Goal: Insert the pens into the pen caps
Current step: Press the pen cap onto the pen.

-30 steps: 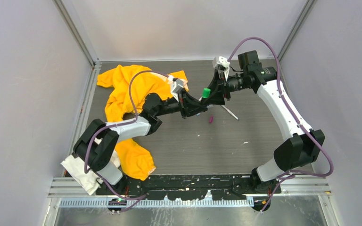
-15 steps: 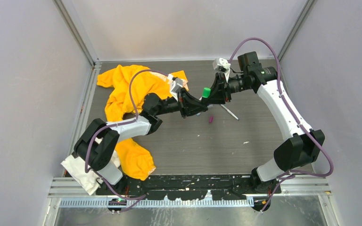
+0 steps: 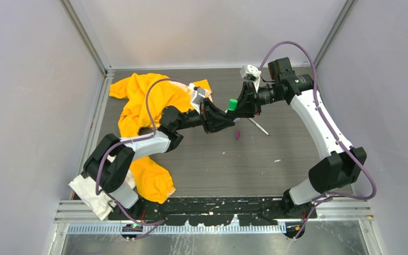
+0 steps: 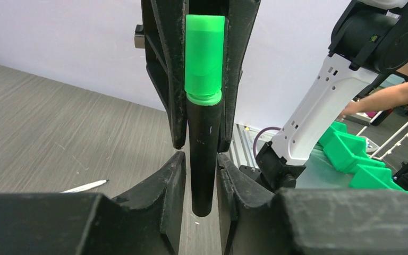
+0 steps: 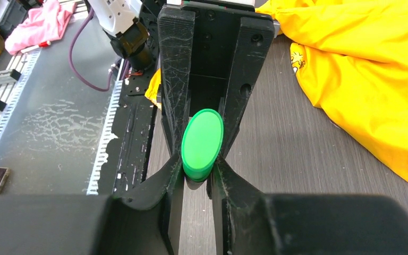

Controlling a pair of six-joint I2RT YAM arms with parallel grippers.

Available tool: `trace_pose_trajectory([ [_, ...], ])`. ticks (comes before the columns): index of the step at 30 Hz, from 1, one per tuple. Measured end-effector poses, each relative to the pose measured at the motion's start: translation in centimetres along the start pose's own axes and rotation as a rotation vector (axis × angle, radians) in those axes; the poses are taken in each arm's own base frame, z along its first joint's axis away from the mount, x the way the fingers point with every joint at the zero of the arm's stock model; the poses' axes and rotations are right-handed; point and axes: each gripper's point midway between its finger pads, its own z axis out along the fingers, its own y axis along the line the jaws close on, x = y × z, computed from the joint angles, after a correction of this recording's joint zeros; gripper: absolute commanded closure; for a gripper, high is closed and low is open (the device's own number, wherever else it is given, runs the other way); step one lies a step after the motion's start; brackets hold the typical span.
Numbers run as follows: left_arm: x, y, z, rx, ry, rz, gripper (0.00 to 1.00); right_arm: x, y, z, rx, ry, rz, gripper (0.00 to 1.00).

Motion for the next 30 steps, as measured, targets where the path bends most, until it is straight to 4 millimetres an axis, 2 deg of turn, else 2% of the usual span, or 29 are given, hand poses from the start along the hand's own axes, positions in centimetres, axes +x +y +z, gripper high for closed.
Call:
trace_pose_trajectory([
  [7,-0.5,-0.5,0.5,-0.001,-0.035,-0.005,0.65,-0.1,0.1,0.0,-0.003,-0.003,0.004,0.99],
  [15,-0.5,-0.3,1.0,-0.004,-0.072,-0.014,0.68,-0.3,0.2,0.0,-0.005,-0.011,0.024,0.99],
  [19,-0.4,-0.1,1.1,-0.007,-0.084,-0.019,0.77,-0.4,0.1,0.0,-0.005,-0.013,0.033,0.99],
  [23,-0.2,-0.1,1.2,-0.002,-0.090,-0.027,0.99,-0.5,0.1,0.0,-0.002,-0.013,0.036,0.99],
  [25,-0.3,-0.2,1.2,0.002,-0.094,-0.024,0.99,-0.5,0.0,0.0,0.000,-0.013,0.038,0.97],
  [27,-0.3,-0.1,1.2,0.001,-0.095,-0.025,0.99,-0.5,0.0,0.0,0.001,-0.013,0.040,0.80],
  [30,-0.3,-0.1,1.2,-0.002,-0.097,-0.020,1.00,-0.5,0.0,0.0,0.004,-0.011,0.038,0.45],
])
